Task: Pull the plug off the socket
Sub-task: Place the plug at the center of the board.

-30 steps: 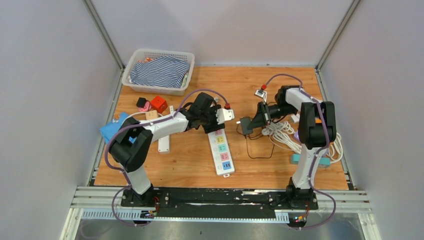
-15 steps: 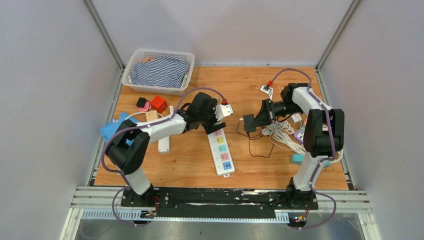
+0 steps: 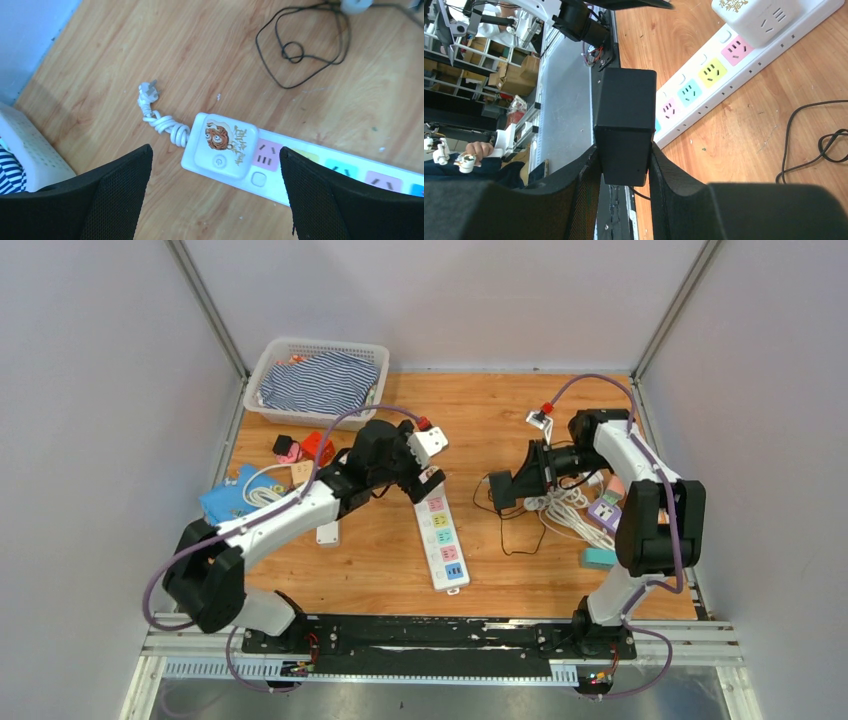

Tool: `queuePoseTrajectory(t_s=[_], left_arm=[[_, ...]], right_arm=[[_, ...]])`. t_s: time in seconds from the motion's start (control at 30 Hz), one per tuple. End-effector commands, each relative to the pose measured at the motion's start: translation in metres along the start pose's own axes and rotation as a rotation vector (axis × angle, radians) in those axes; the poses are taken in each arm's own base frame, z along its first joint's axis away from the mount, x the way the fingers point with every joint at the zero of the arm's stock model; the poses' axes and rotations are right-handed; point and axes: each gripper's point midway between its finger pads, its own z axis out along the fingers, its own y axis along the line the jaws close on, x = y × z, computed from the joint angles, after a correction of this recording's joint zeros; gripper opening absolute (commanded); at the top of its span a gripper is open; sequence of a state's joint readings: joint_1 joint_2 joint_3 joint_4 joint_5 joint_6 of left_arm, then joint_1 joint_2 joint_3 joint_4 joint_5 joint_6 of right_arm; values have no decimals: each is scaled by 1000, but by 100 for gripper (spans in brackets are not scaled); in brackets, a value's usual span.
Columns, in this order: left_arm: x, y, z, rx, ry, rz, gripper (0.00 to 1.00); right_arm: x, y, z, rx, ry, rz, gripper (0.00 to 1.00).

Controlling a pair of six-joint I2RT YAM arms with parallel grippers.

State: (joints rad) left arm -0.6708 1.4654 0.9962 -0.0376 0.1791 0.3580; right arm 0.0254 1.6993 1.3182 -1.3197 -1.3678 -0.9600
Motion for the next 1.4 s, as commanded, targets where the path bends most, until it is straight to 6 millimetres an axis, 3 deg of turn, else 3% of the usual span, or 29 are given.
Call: queuePoseTrajectory(t_s=[0.0,0.2,0.33,0.5,0.7,1.17,1.37], left_arm=[[-31,-15,-37,29,-139,-85,98],[-47,-45,-69,148,-251,-191,98],[-67,-61,-76,232,-342,-385,98],[-87,-63,-76,273,-374,-678,96],[-110,-83,-83,358,-429,-712,96],[-136,-121,-52,525,-428,-734,92],[-135,-123,-39,526,-414,-729,89]], right_arm=[[0,8,-3,0,-23,-63,0],[0,19,-2,-18,-37,-139,0],[1,31,-2,-49,-50,-210,0],[3,34,-3,-61,-47,-240,0],[5,34,1,-73,-40,-237,0],[12,38,15,-121,1,-227,0],[15,42,20,-139,20,-235,0]])
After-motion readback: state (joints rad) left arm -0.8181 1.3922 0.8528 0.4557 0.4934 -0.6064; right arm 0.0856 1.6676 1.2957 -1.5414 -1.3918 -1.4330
